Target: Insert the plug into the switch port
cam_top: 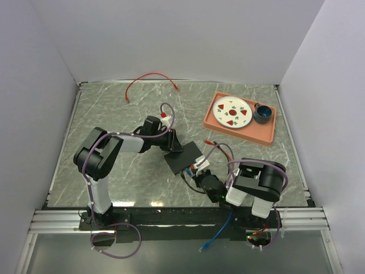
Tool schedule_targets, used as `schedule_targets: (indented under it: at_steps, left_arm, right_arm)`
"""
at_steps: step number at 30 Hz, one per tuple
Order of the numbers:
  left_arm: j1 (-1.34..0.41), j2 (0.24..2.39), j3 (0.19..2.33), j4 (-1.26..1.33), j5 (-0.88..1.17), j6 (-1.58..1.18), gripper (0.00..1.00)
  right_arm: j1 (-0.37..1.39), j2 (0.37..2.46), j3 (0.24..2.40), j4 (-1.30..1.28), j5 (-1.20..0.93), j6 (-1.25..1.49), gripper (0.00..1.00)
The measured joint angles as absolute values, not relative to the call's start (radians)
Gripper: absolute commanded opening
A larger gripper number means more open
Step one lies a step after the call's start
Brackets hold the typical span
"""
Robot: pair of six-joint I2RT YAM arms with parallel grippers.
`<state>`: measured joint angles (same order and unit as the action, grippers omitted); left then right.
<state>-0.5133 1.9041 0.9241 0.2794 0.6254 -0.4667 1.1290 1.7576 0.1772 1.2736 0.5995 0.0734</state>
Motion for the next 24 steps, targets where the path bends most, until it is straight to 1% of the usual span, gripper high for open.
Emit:
schedule_targets:
  at_steps: [9,19,22,23,24]
  left_arm:
    - [-0.514,1.887,0.911,0.273,0.604,-0.469,0.25]
    - [-0.523,1.874,0.907,0.265,0.579,-0.468,0.19]
    - [-0.532,1.864,0.900,0.267,0.551,-0.470,0.15]
    - [-0.535,1.862,0.896,0.271,0.542,-0.473,0.11]
    - [-0.536,1.859,0.892,0.276,0.535,-0.476,0.11]
  right_arm:
    - [1.098,1.734,0.178,1.245,0.530,0.084,0.00]
    - [1.072,1.724,0.178,1.238,0.480,0.081,0.00]
    - [1.061,1.723,0.179,1.236,0.464,0.080,0.00]
    - [1.057,1.722,0.180,1.234,0.458,0.080,0.00]
    - [1.052,1.720,0.183,1.229,0.452,0.080,0.00]
